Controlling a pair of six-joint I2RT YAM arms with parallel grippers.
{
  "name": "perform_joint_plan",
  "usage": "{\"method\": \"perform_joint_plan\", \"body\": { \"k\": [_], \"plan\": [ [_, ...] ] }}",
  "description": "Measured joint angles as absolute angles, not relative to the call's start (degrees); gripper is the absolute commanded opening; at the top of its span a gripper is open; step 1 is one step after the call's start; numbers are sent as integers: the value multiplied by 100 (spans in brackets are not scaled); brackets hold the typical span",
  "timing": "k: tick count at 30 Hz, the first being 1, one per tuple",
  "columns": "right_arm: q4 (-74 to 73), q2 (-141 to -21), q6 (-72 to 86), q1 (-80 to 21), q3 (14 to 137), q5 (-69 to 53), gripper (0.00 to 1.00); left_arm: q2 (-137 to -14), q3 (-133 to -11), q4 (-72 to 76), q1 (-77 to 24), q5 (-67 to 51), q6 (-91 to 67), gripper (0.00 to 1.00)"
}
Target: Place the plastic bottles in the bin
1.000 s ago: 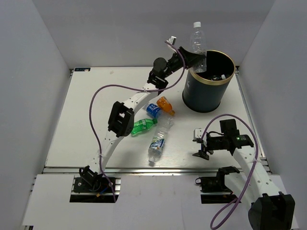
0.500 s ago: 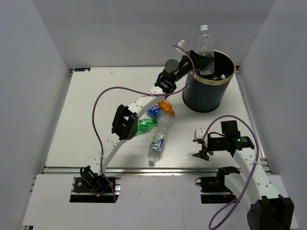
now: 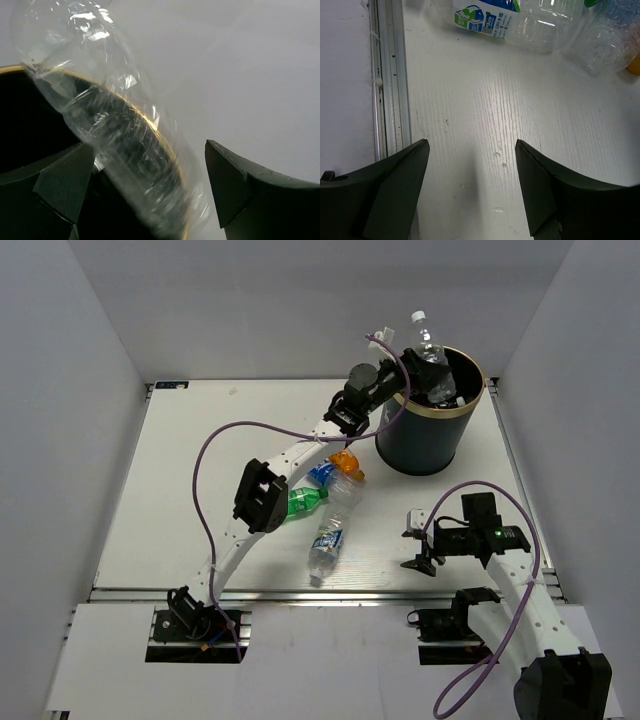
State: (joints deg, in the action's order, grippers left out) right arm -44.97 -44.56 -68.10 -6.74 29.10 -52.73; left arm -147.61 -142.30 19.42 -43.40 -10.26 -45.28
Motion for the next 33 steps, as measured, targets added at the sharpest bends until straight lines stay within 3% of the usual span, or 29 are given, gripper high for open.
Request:
{"method": "perform_joint_plan", "body": {
  "k": [22,33],
  "plan": [
    [-4484,-4348,-6735,-600,2910,-5371,80,-13830,-13622,255,-4307,-1020,-3448,100],
    [-4276,-4348,-6980,-602,2908,-5551,89,-13594,-14075,1236,-4112,-1291,-3774,100]
  ]
}}
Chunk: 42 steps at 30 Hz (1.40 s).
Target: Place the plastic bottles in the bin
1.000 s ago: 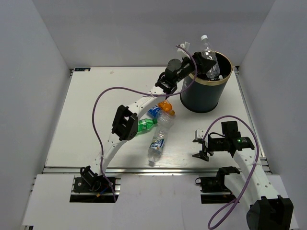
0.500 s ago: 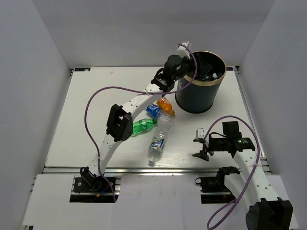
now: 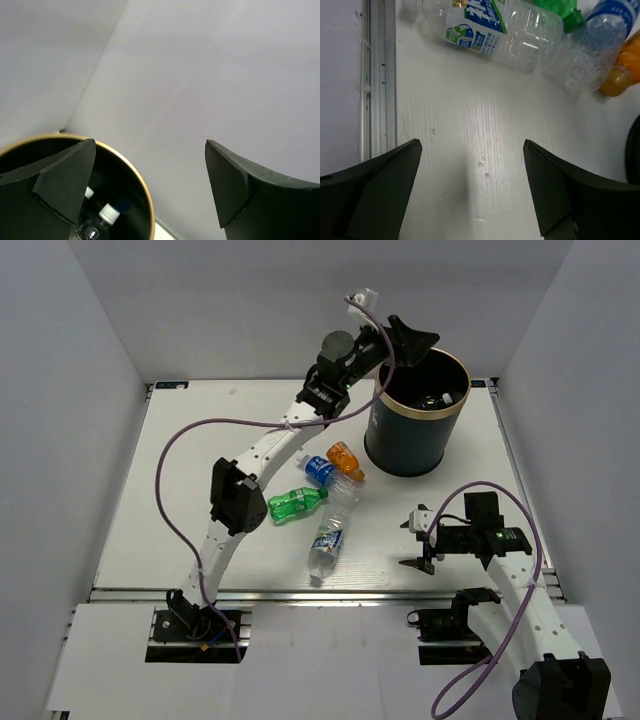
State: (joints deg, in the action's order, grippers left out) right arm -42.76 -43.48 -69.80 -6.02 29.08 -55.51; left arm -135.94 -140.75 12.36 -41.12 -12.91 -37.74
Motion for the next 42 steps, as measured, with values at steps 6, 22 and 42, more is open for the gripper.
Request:
{"method": "perform_joint_plan", "body": {
  "k": [6,22,42],
  "plan": [
    [-3535,-4558,-8084,-626,2930,-5776,90,-11629,-12704,-93,-4099,-558,-2943,100],
    [-4969,-7913,-11212,-2126,5481,-5441,90,-4053,-5944,-4058,-4160,1874,-4003,100],
    [-4532,-9668,-11338,-4534,6685,-3682,90,-3238,-6267,-5428,-4169,2060,-4394,100]
  ]
}}
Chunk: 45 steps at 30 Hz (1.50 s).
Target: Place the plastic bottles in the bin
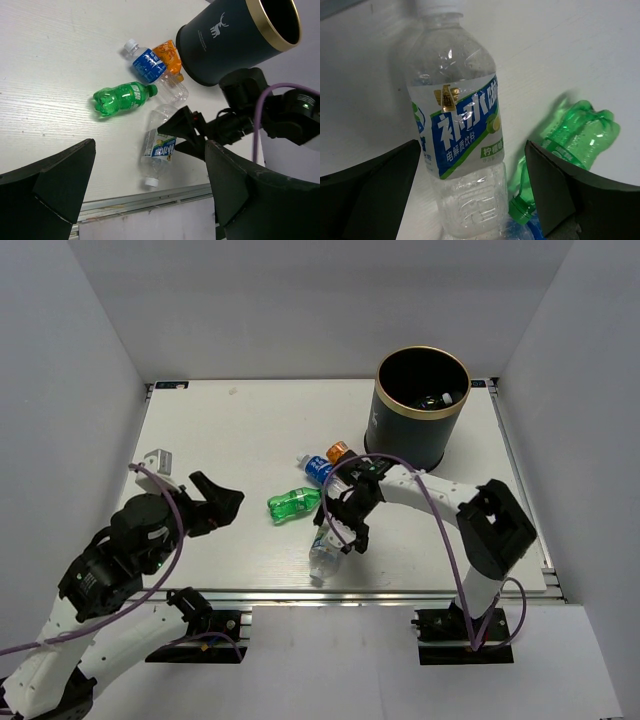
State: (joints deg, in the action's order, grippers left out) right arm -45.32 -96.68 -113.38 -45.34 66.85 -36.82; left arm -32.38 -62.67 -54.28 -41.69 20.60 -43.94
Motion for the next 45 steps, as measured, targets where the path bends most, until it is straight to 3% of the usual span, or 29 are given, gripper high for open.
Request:
{"method": "perform_joint_plan", "body": {
  "k": [6,10,13,14,17,20,24,30,37,45],
  "plan": [
    [-4523,-10359,-11345,-4683,6879,-3068,89,-3472,-6307,-5655,-4169,2058,-4449,100],
    [-4591,-10724,-11319,-4766,7083,-2790,78,-4091,-6316,-5800,-4169,2040,-4466,100],
    [-4619,-10842,-11279,-4816,7284,-2652,50,-4491,-6300,-5867,-4169,2005,-4497,100],
    [-4633,-10849,-11236,-4829,7314,-2637,34,-4532,-6252,-5824,-4169,1992,-4508,100],
    [-4740,-10847,-11115,-4840,7397,-2650,14,-4471,-5990,-5695,-4169,1951,-4519,100],
    [-5135,-10831,-10840,-4840,7640,-2836,4,-4440,-5723,-5559,-4169,1914,-4515,100],
    [-5395,-10398,-9898,-4840,8088,-3369,1,-4886,-5732,-5537,-4169,1914,-4866,100],
    [-4936,-8823,-7614,-4840,8374,-3730,0,-5682,-5739,-5330,-4169,1900,-5872,100],
    [-3907,-7472,-5780,-4641,7804,-2191,0,-5240,-5457,-5140,-4169,2053,-7382,100],
    [-2982,-7432,-4425,-3785,7502,-73,0,-5393,-5459,-4871,-4167,2250,-8383,99]
  ]
}}
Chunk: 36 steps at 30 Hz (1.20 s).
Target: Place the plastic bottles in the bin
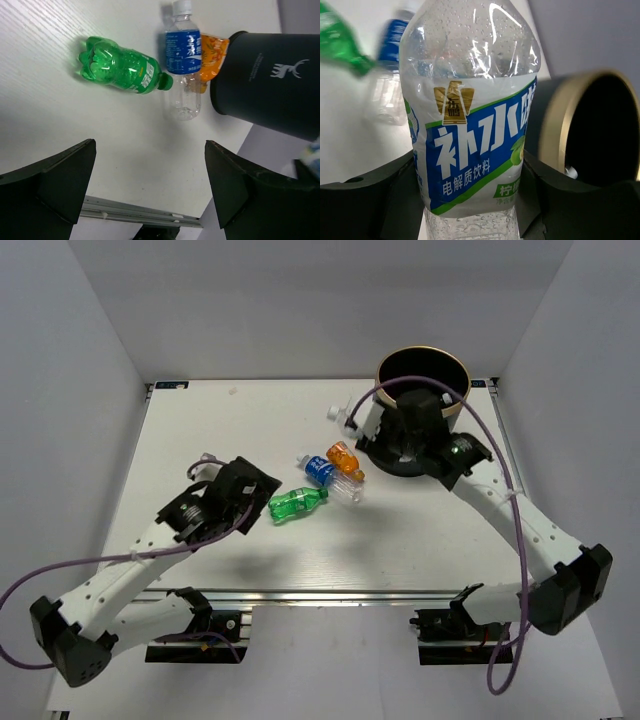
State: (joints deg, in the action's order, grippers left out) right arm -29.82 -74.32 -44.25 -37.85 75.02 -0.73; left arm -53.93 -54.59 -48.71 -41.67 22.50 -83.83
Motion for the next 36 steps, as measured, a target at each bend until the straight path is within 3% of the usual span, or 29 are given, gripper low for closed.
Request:
{"method": "perform_joint_plan", "body": {
  "k": [7,17,18,19,20,21,28,36],
  "plan": [
    [-2939,-8444,-3529,-2783,9164,458,0,-6648,-5529,-4685,-4169,1990,-8604,100],
    [-2886,-9428,-3070,-2093,10488,351,0,-6770,-5690,-4652,-4167,1944,-8230,100],
    [-2888,-9564,-3026,-2012,10560,329,5,-6807,-5693,-4661,-4167,1944,-8206,100],
    [-2895,-9708,-2989,-1927,10613,318,19,-6853,-5697,-4665,-4167,1944,-8189,100],
    [-2897,-9839,-2956,-1837,10643,316,45,-6914,-5704,-4672,-4167,1944,-8187,100],
    [-2906,-9981,-2921,-1750,10654,283,90,-7000,-5721,-4676,-4167,1944,-8195,100],
    [-3232,-10385,-2716,-1297,10617,-75,90,-7732,-6084,-4737,-4169,1953,-8586,100],
    [-3140,-9336,-2491,-1096,10018,-797,90,-8357,-6106,-4718,-4167,2012,-9736,100]
  ]
}}
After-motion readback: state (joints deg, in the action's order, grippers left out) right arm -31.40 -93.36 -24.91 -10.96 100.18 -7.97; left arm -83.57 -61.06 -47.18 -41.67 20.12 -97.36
